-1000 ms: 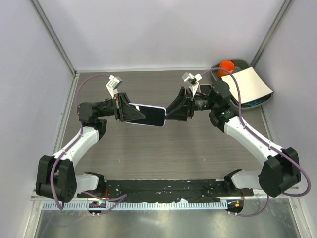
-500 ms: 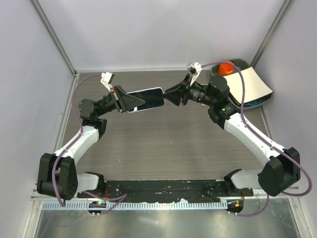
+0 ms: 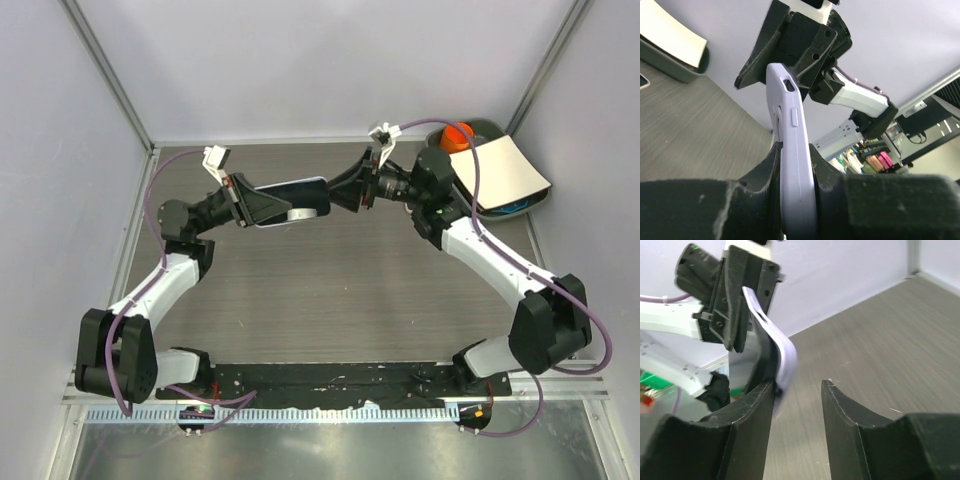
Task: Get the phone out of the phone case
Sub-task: Remove the phone case from the phone.
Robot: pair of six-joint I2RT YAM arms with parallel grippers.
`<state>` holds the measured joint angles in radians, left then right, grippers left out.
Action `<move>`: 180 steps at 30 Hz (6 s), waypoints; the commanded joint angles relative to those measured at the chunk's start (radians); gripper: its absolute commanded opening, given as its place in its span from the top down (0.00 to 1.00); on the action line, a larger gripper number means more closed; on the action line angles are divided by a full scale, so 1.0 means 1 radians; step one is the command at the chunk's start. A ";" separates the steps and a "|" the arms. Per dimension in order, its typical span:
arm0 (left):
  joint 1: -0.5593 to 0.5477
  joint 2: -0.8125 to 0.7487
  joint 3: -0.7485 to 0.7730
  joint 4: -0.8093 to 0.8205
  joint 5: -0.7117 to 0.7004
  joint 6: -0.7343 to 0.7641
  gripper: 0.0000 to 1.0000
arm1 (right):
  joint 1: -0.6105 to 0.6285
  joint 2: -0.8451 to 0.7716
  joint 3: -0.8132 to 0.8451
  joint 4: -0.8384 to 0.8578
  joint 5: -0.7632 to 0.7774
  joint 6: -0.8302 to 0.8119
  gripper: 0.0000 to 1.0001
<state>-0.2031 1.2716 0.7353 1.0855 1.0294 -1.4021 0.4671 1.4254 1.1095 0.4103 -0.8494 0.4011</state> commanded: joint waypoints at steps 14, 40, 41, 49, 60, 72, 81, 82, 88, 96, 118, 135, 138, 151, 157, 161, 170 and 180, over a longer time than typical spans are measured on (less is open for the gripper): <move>-0.104 -0.052 0.038 0.180 0.046 -0.067 1.00 | 0.196 0.139 -0.048 0.282 -0.266 0.297 0.51; 0.002 -0.074 -0.028 0.160 -0.101 -0.002 1.00 | 0.076 0.098 -0.094 0.389 -0.246 0.469 0.46; 0.004 -0.072 -0.028 0.159 -0.103 0.002 1.00 | 0.076 0.098 -0.094 0.387 -0.247 0.470 0.46; 0.010 -0.072 -0.037 0.134 -0.114 0.020 1.00 | 0.077 0.116 -0.096 0.390 -0.246 0.475 0.53; 0.017 -0.077 -0.050 0.054 -0.138 0.074 0.98 | 0.077 0.133 -0.100 0.404 -0.241 0.508 0.93; 0.016 -0.074 -0.062 0.004 -0.137 0.135 0.64 | 0.077 0.130 -0.120 0.409 -0.201 0.521 0.99; 0.016 -0.074 -0.050 -0.021 -0.123 0.173 0.43 | 0.067 0.124 -0.132 0.407 -0.197 0.521 0.99; 0.018 -0.072 -0.044 -0.022 -0.118 0.173 0.39 | 0.065 0.124 -0.132 0.407 -0.197 0.522 0.99; 0.018 -0.067 0.019 -0.042 -0.078 0.198 0.07 | 0.045 0.135 -0.135 0.360 -0.168 0.503 0.99; 0.016 -0.071 0.173 -0.396 0.040 0.535 0.00 | 0.024 0.171 -0.067 0.109 -0.142 0.363 0.99; -0.269 -0.058 0.338 -1.474 -0.411 1.773 0.00 | 0.024 0.342 0.055 -0.082 -0.267 0.321 0.99; -0.383 -0.035 0.286 -1.483 -0.603 1.967 0.00 | 0.024 0.380 0.082 -0.111 -0.310 0.331 0.99; -0.392 -0.035 0.274 -1.477 -0.614 1.977 0.00 | 0.024 0.383 0.085 -0.111 -0.313 0.334 0.99; -0.426 -0.029 0.237 -1.438 -0.655 1.993 0.07 | 0.024 0.386 0.085 -0.110 -0.315 0.337 0.99; -0.427 -0.028 0.237 -1.429 -0.661 1.977 0.36 | 0.024 0.383 0.085 -0.110 -0.315 0.335 0.99; -0.429 -0.028 0.239 -1.428 -0.652 1.965 0.57 | 0.024 0.383 0.085 -0.108 -0.312 0.335 0.99; -0.427 -0.025 0.262 -1.395 -0.580 1.847 1.00 | 0.015 0.385 0.087 -0.149 -0.274 0.292 0.99; -0.392 0.000 0.294 -1.294 -0.480 1.611 1.00 | -0.004 0.376 0.089 -0.185 -0.246 0.248 0.99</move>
<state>-0.6033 1.2758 0.9817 -0.3115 0.4271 0.3359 0.4709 1.8317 1.1412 0.1871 -1.1130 0.6872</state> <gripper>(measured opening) 0.717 0.192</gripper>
